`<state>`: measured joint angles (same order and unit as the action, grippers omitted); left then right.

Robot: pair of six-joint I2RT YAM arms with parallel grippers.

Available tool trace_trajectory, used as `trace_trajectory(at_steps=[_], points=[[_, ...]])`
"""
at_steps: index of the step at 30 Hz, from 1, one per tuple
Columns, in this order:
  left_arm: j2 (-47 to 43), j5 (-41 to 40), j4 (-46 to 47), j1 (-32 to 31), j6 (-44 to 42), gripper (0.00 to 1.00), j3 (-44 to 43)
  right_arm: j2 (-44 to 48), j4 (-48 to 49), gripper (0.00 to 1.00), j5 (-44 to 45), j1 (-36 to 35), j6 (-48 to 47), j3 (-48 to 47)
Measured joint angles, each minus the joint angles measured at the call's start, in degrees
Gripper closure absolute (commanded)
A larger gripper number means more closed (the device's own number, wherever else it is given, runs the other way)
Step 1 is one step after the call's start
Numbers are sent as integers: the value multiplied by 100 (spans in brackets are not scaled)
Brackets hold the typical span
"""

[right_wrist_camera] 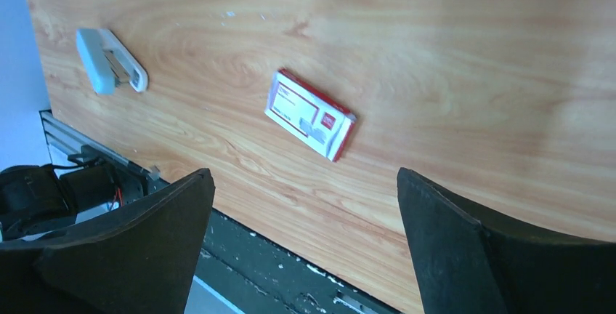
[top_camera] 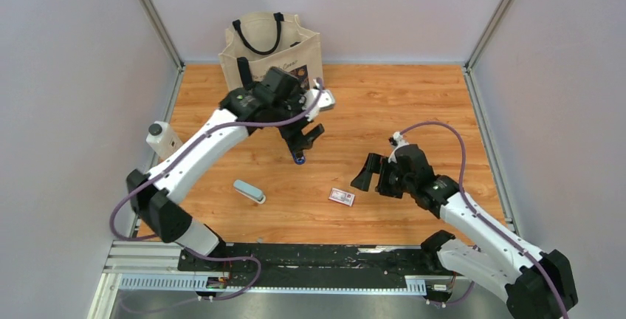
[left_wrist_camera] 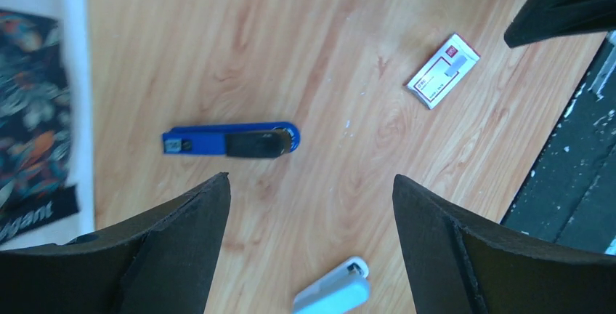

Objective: Unload the staples from the stapler

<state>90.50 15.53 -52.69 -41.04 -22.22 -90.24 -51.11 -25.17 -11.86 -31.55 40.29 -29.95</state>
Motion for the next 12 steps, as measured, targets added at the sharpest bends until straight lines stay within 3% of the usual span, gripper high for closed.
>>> trace_trajectory(at_steps=[5,12], points=[[-1172,269,-452,592,81,10,116,-70,-538,0,337,35,-345,-866],[-2271,402,-763,1178,133,10,1279,-496,-1106,0,529,61,-728,-2065]])
